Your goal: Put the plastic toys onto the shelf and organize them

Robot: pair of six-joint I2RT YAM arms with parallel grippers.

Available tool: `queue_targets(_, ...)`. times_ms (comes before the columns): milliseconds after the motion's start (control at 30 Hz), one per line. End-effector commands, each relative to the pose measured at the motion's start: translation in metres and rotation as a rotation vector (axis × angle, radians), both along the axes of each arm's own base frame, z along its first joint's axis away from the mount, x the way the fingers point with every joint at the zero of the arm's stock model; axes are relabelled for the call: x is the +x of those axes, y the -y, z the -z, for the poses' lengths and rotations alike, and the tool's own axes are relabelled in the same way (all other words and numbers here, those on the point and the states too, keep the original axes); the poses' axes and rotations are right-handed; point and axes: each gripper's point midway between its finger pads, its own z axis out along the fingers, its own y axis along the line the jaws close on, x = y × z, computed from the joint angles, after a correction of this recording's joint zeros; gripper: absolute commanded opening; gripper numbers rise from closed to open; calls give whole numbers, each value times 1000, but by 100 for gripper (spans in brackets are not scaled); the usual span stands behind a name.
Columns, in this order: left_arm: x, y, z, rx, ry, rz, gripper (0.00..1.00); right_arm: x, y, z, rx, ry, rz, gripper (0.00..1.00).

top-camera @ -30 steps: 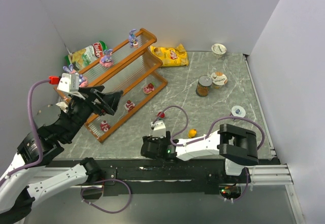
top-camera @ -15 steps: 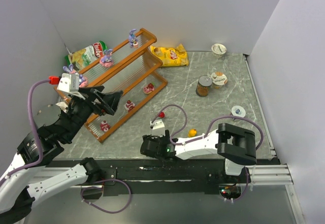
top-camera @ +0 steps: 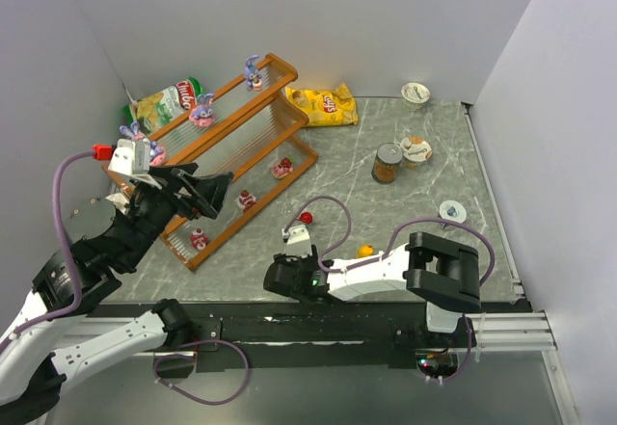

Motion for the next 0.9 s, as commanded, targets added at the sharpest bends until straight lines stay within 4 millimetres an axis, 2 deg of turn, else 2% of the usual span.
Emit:
queue_targets(0,-2,-6,-4,-23,8,-19,96,-4,9,14,-40,-48,15,59)
queue_targets(200,-3,-12,-7,-29,15,-34,96,-1,4,2,-45,-24,-27,41)
queue_targets(300,-3,-17,-9,-35,13,-52,97,6,0,-13,-56,6,-57,37)
queue_targets(433,-5,-23,-13,-38,8,-67,97,23,-4,-47,-27,41,-95,34)
queue_targets(467,-7,-25,-14,-40,6,-71,97,30,-7,-66,17,58,-99,34)
queue_targets(533,-7,-27,-16,-38,1,-74,96,47,-4,-85,41,75,-116,34)
queue_targets(567,-9,-30,-20,-46,3,-80,97,54,-8,-107,83,102,-123,34)
queue_targets(600,-9,-31,-20,-42,-6,-83,96,69,-3,-118,76,127,-133,33)
queue_targets(633,-9,-30,-20,-35,-7,-82,96,75,-3,-128,81,136,-145,33)
queue_targets(667,-10,-31,-25,-38,-4,-80,96,83,-8,-147,114,147,-158,33)
queue_targets(733,-8,-32,-26,-30,-12,-93,96,104,-2,-165,108,172,-175,33)
queue_targets(767,-8,-33,-32,-38,-6,-94,96,112,-9,-185,133,193,-206,33)
queue_targets(800,-8,-33,-35,-37,-4,-96,96,118,-11,-190,139,192,-222,33)
queue_targets(833,-4,-30,-34,-23,-17,-100,96,134,-4,-197,138,196,-205,33)
queue_targets(867,-6,-32,-43,-36,-8,-102,96,144,-9,-219,147,236,-222,33)
